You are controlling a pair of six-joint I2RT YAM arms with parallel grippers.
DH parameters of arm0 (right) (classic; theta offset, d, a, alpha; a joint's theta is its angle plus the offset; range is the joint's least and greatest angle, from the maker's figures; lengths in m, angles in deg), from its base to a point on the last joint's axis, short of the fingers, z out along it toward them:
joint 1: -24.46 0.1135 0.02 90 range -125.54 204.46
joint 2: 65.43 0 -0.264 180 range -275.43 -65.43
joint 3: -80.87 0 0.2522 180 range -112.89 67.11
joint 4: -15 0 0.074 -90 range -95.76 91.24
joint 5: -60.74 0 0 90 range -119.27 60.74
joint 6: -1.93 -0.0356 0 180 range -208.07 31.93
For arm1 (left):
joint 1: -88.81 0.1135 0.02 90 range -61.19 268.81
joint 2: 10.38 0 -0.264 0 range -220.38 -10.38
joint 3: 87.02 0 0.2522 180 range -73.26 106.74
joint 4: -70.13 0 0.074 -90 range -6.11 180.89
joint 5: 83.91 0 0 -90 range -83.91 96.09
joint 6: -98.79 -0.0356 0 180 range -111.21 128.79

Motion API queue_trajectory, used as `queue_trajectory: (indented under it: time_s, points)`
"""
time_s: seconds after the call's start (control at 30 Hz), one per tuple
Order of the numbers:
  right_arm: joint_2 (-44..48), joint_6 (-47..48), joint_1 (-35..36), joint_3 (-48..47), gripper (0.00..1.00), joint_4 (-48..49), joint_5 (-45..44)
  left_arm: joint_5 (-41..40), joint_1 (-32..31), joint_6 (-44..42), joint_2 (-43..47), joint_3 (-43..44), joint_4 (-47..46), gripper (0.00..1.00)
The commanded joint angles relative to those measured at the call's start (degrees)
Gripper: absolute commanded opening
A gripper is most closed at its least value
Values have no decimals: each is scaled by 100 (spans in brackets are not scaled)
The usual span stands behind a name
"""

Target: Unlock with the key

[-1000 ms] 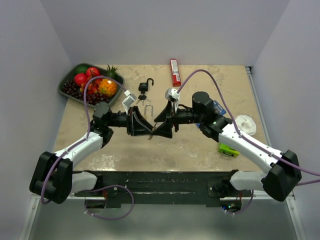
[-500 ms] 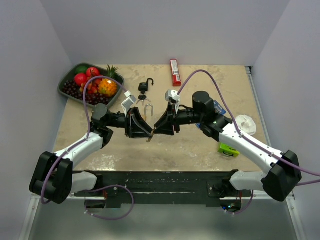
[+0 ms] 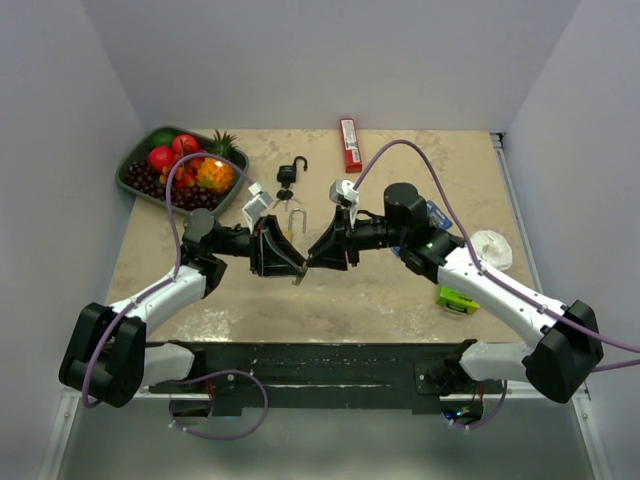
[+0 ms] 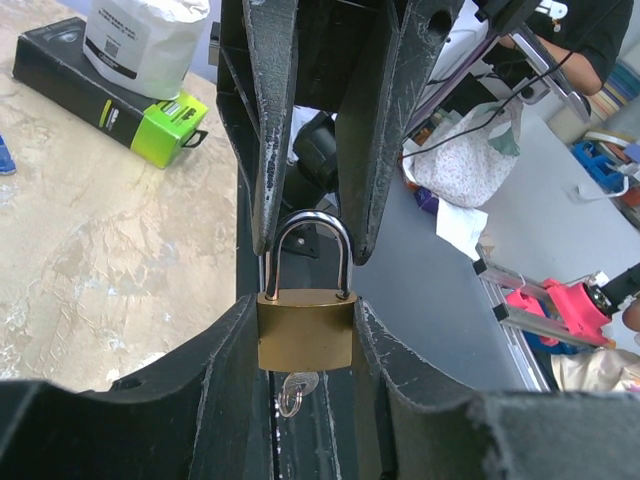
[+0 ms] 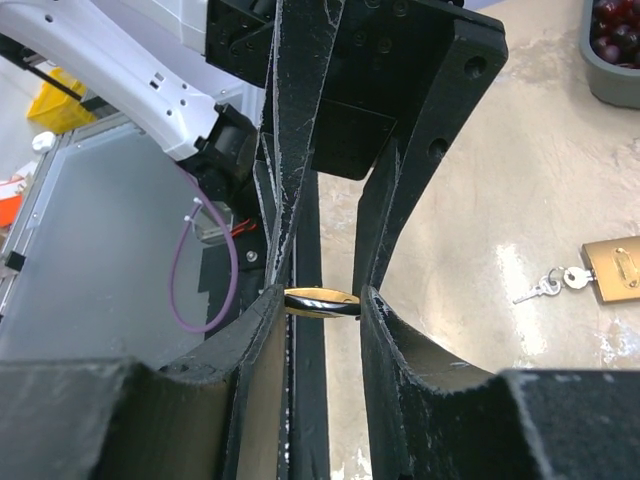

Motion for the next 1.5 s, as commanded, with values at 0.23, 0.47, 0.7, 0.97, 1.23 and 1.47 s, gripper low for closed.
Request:
queue_trajectory:
  time_s: [0.23,0.47,0.7,0.97,1.23,1.47]
  points:
    - [117,-285,9,-145,0,-197,-1112,-1129,39,-2586,471,573,3174,0]
    - [-50,-513,9,-233,0,-75,-1588,-1860,39,-2979,892,609,3683,0]
    - [-349,-926,27,-242,0,198,-2219,-2423,30,-3207,1192,565,4016,0]
    - [-761,-1427,202,-330,0,356,-3185,-3161,-102,-3383,1411,477,4315,0]
    - [-1034,-1823,334,-426,0,496,-4285,-4207,-427,-3594,1517,565,4772,0]
    - [-1368,-1955,387,-620,0,664,-4374,-4533,-541,-3559,1658,504,4834,0]
